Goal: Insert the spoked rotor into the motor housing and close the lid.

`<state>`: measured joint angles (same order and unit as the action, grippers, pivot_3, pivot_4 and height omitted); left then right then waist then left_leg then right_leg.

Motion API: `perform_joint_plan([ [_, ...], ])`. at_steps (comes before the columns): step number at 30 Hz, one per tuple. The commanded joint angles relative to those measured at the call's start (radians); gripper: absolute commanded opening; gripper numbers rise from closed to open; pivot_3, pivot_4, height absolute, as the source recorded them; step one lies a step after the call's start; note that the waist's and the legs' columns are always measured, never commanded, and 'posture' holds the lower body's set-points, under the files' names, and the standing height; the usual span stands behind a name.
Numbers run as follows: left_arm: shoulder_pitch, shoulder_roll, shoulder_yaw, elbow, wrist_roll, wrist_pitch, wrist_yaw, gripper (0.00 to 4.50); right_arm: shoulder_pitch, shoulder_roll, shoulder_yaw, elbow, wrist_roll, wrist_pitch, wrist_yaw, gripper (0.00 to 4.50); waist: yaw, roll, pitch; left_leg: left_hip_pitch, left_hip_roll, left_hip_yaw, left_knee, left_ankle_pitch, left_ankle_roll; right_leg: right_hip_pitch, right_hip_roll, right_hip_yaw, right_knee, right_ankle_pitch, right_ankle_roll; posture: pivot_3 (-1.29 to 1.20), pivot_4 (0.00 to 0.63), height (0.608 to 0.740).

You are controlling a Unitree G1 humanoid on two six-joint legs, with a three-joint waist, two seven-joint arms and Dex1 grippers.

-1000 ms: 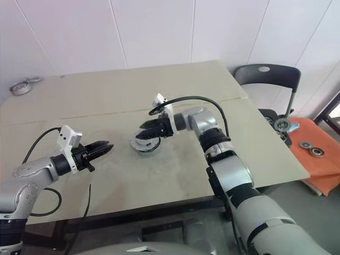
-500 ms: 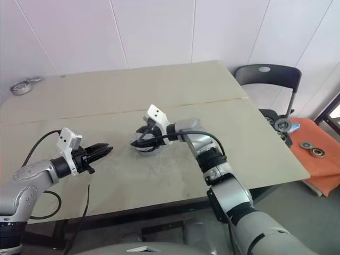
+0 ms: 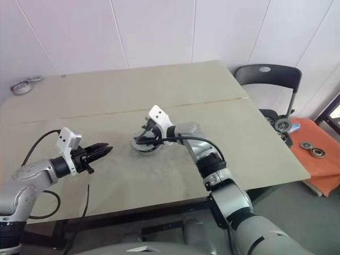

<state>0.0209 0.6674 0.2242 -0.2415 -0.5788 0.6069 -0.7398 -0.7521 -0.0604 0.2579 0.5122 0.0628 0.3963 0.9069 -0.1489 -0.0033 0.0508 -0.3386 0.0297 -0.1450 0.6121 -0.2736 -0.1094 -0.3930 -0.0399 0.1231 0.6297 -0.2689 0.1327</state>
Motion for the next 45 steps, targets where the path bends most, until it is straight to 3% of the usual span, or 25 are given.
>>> perform_joint_plan([
  [1,-0.021,0.016,0.032,-0.01,-0.003,-0.011,-0.006,1.23,-0.003,-0.005,0.006,-0.072,0.022,-0.013,0.025,3.99,0.0,0.0,0.0,0.0,0.0,0.0,0.0,0.0,0.0,0.0,0.0,0.0,0.0,0.0,0.0,0.0,0.0,0.74],
  [3,-0.022,0.015,0.031,-0.009,-0.002,-0.011,-0.006,1.23,-0.004,-0.006,0.014,-0.072,0.012,-0.011,0.018,4.45,0.0,0.0,0.0,0.0,0.0,0.0,0.0,0.0,0.0,0.0,0.0,0.0,0.0,0.0,0.0,0.0,0.0,0.74],
  [34,-0.019,0.008,0.024,-0.011,0.003,-0.013,0.005,1.23,-0.05,0.035,0.021,0.156,-0.051,-0.142,-0.095,4.45,-0.001,0.0,0.0,0.0,0.0,0.0,0.0,0.0,0.0,0.0,0.0,0.0,0.0,-0.001,-0.001,0.0,0.0,0.74],
  [40,-0.024,0.008,0.022,-0.009,0.004,-0.013,0.006,1.23,-0.045,0.029,0.019,0.153,-0.053,-0.145,-0.085,3.06,-0.001,0.0,0.0,0.0,0.0,0.0,0.0,0.0,0.0,0.0,0.0,0.0,0.0,-0.001,-0.001,0.0,0.0,0.74],
  [45,-0.024,0.008,0.021,-0.01,0.003,-0.013,0.005,1.23,-0.043,0.029,0.025,0.151,-0.06,-0.139,-0.085,3.06,-0.001,0.0,0.0,0.0,0.0,0.0,0.0,0.0,0.0,0.0,0.0,0.0,0.0,-0.001,-0.001,0.0,0.0,0.74],
])
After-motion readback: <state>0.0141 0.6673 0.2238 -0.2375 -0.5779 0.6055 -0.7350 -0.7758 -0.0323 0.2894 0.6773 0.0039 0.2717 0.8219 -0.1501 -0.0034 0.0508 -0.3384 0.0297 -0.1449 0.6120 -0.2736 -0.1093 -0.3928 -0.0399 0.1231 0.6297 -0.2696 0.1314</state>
